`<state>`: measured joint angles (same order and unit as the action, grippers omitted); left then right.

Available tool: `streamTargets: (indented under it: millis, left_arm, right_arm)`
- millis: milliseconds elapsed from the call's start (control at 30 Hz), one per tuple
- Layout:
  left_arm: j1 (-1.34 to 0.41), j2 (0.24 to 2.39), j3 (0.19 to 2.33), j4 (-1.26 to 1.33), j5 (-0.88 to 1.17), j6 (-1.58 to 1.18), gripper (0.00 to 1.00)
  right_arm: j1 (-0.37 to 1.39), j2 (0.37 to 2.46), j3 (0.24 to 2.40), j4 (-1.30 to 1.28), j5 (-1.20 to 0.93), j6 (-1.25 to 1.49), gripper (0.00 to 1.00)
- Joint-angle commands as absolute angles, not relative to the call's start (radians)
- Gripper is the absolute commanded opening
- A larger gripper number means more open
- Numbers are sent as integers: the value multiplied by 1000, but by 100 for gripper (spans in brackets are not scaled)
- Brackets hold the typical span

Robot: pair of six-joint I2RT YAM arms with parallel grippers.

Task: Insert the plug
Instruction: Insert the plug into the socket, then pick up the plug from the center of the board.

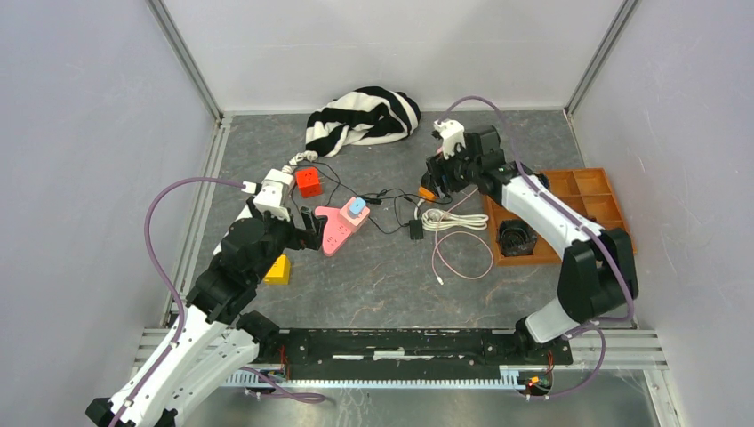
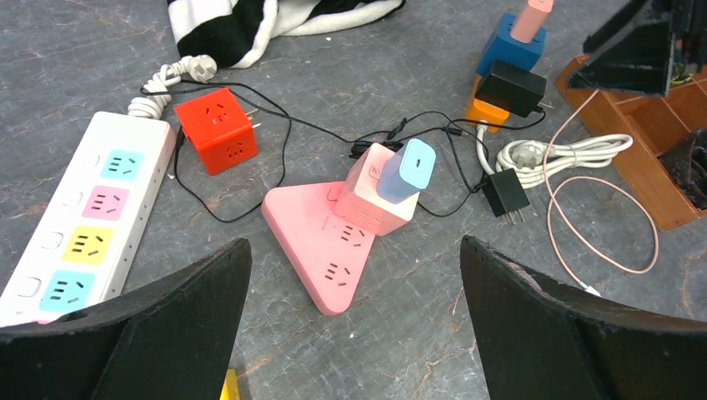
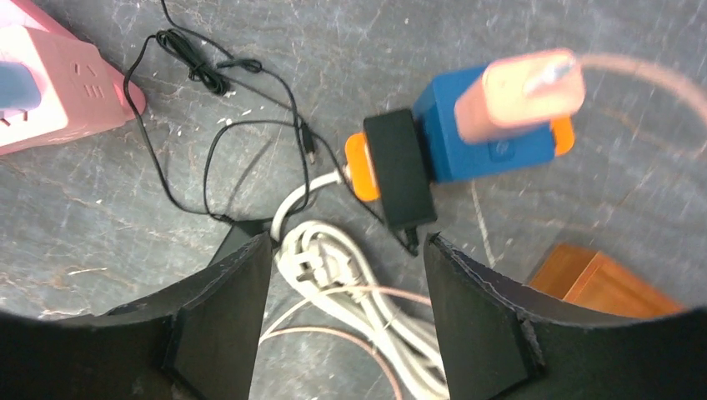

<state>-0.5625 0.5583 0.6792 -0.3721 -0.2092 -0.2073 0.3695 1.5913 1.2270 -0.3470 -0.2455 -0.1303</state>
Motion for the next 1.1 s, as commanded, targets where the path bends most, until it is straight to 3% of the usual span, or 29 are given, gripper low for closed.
streamTargets:
  millis: [0, 200, 400, 900, 1067]
  left_arm:
    - [-560, 558, 673, -349, -238, -155, 100]
    - [-560, 557, 672, -349, -239, -154, 100]
    - [-560, 554, 672, -348, -244, -154, 100]
    - [-560, 539, 668, -348, -247, -150, 100]
    - [-560, 538, 666, -347, -246, -151, 100]
  right_arm:
    - [422, 1477, 1089, -252, -146, 59, 73]
    - [565, 1385, 945, -183, 89, 184, 74]
    - [681, 1443, 914, -152, 248, 247, 74]
    - [748, 1689, 953, -93, 288, 318, 73]
    - [749, 1739, 977, -112, 278, 306, 55]
